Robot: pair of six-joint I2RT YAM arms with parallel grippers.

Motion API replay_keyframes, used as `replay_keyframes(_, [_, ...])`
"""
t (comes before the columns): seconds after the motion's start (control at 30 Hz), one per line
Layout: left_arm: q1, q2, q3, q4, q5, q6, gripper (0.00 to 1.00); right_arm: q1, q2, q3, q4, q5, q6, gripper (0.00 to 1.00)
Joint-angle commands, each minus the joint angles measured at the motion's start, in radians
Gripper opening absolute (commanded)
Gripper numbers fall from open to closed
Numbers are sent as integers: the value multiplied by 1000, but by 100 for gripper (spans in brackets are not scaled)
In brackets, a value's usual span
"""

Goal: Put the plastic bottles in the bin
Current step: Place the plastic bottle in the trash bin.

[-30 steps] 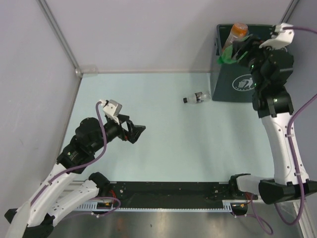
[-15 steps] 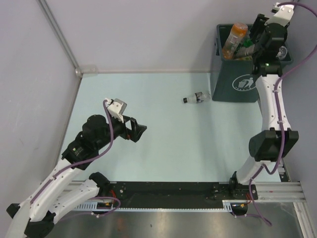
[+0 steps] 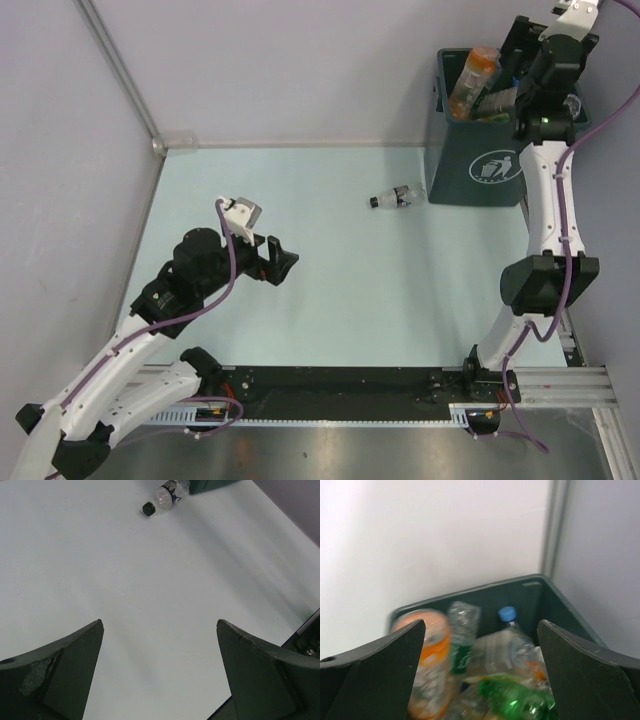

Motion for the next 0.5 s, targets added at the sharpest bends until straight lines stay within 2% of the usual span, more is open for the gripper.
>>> replay_keyframes(0.0, [-3, -31, 5, 22, -18, -13, 100, 42, -170, -36, -59, -137, 56, 100])
replay_keyframes(0.13, [-3, -45, 0, 6, -82, -30, 100, 152, -280, -159, -87, -183, 47, 100])
replay_keyframes(0.27, [-3, -51, 0, -17, -138, -50, 100, 263, -348, -280, -99, -133, 20, 100])
replay_keyframes(0.47, [-3, -75, -15, -26, -181, -66, 100, 393, -449, -430, -67, -68, 76, 100])
